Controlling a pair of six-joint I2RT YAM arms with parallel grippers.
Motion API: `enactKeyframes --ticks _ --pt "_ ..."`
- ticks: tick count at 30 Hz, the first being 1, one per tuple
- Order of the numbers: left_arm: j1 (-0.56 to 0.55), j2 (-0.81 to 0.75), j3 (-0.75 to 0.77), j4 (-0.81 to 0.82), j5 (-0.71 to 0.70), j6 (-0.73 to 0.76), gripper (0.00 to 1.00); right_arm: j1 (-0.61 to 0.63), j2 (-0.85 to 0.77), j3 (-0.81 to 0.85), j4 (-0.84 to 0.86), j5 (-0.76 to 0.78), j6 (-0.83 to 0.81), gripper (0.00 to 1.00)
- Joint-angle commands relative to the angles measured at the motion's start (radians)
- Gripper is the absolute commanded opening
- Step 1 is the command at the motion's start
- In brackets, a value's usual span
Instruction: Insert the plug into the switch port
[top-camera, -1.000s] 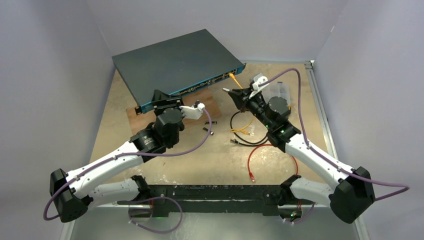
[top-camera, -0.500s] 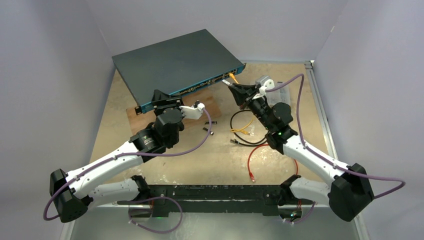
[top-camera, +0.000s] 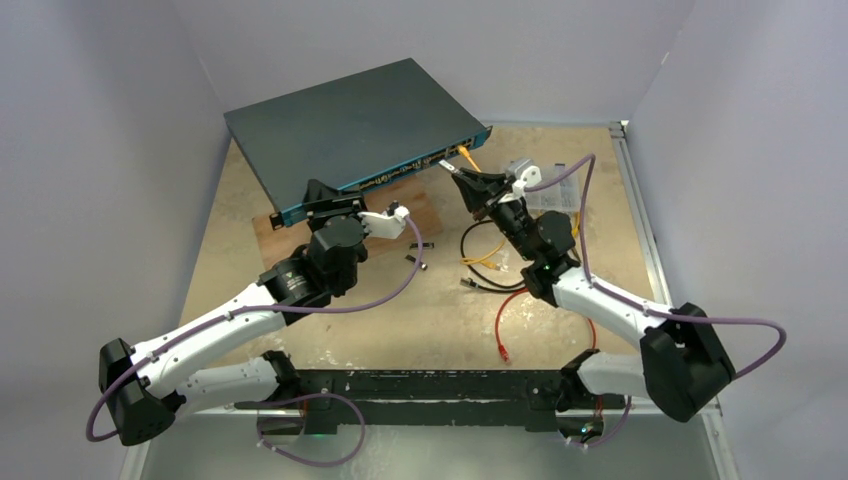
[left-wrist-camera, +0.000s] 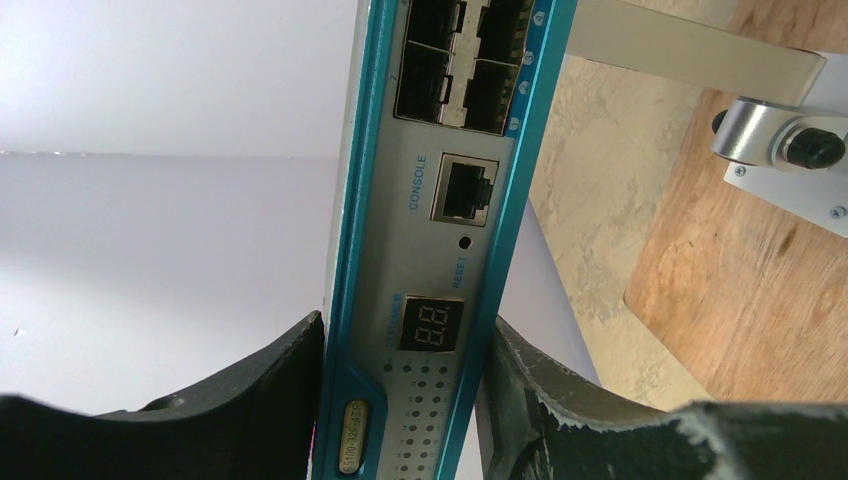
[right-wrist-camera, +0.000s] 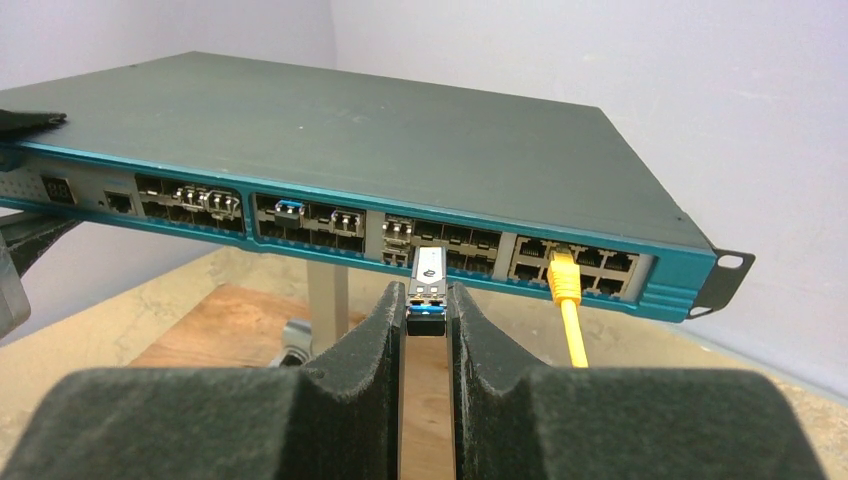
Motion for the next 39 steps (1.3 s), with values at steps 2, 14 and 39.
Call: enactKeyframes --ticks 2,14,39 --pt "0.002 -0.034 -0.004 0.001 0.002 -0.102 0.0 0.003 0.023 -0.03 0.193 0.001 -0.015 0.0" --pt "0.003 -0.038 -0.005 0.001 0.005 -0.103 0.0 0.003 0.088 -0.033 0.296 0.025 0.002 0.0" --pt "0.003 -0.043 -0.008 0.003 0.008 -0.105 0.0 0.003 0.171 -0.028 0.376 0.058 0.047 0.0"
